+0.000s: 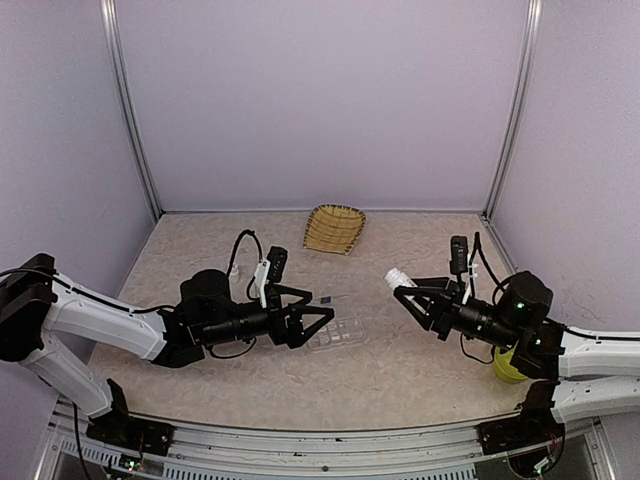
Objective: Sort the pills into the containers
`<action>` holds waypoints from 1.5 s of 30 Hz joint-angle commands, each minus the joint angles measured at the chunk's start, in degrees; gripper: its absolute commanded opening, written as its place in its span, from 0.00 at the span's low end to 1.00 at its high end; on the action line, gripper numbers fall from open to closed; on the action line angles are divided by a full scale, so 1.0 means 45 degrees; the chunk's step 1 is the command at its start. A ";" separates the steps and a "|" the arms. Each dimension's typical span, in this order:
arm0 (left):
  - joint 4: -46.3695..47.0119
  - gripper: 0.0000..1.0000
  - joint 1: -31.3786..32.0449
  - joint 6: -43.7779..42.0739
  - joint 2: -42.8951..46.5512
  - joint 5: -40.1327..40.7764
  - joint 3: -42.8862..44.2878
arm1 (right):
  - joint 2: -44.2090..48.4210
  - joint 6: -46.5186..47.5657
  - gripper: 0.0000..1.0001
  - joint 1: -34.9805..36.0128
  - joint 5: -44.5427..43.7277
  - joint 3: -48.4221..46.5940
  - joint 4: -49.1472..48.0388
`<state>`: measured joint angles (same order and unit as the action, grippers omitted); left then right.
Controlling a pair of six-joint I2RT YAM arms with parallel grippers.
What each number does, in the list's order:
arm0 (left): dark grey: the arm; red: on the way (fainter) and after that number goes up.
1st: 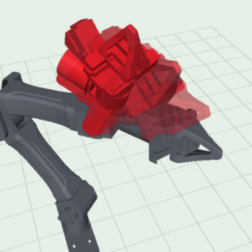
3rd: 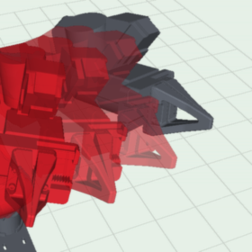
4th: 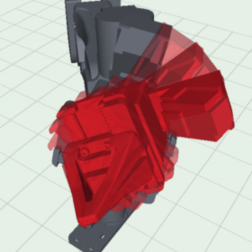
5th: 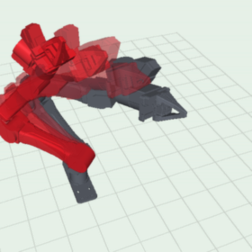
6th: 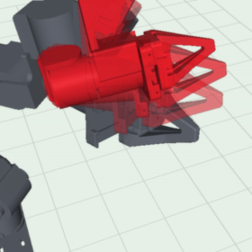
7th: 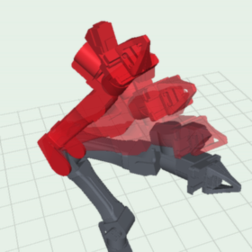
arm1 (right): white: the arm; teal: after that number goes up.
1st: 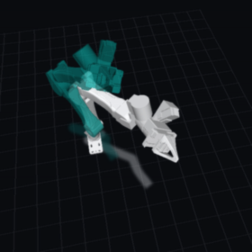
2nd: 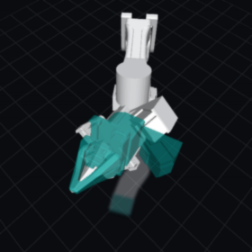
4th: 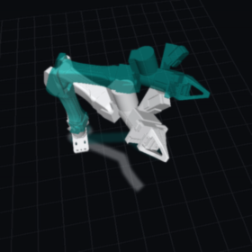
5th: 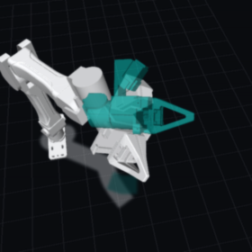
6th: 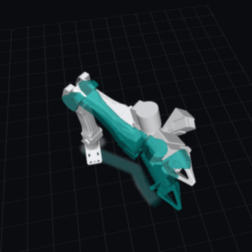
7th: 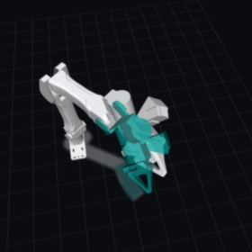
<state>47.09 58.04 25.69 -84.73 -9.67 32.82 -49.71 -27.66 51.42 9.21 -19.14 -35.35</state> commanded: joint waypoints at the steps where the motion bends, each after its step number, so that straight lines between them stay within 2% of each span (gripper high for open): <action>1: -0.0482 0.99 -0.0066 -0.0366 0.0028 0.0469 0.0187 | 0.0260 0.0205 0.27 -0.0214 0.0497 0.0417 -0.0063; 17: -0.1575 0.99 -0.0219 -0.0451 0.0037 0.1286 -0.0030 | -0.0495 0.0695 0.25 -0.0660 0.1506 0.1882 -0.2455; 32: -0.1851 0.99 -0.0348 -0.0562 0.0241 0.1544 -0.0405 | -0.1388 0.1143 0.22 -0.0900 0.0970 0.2904 -0.4302; 45: -0.2238 0.99 -0.1066 -0.0936 0.0780 0.1802 -0.1005 | -0.4228 0.1288 0.23 -0.0919 0.0934 0.2974 -0.6706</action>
<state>37.74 54.72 23.11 -83.13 -2.70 29.58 -65.39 -22.11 47.81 13.78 -6.07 -59.16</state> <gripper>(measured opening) 0.987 0.329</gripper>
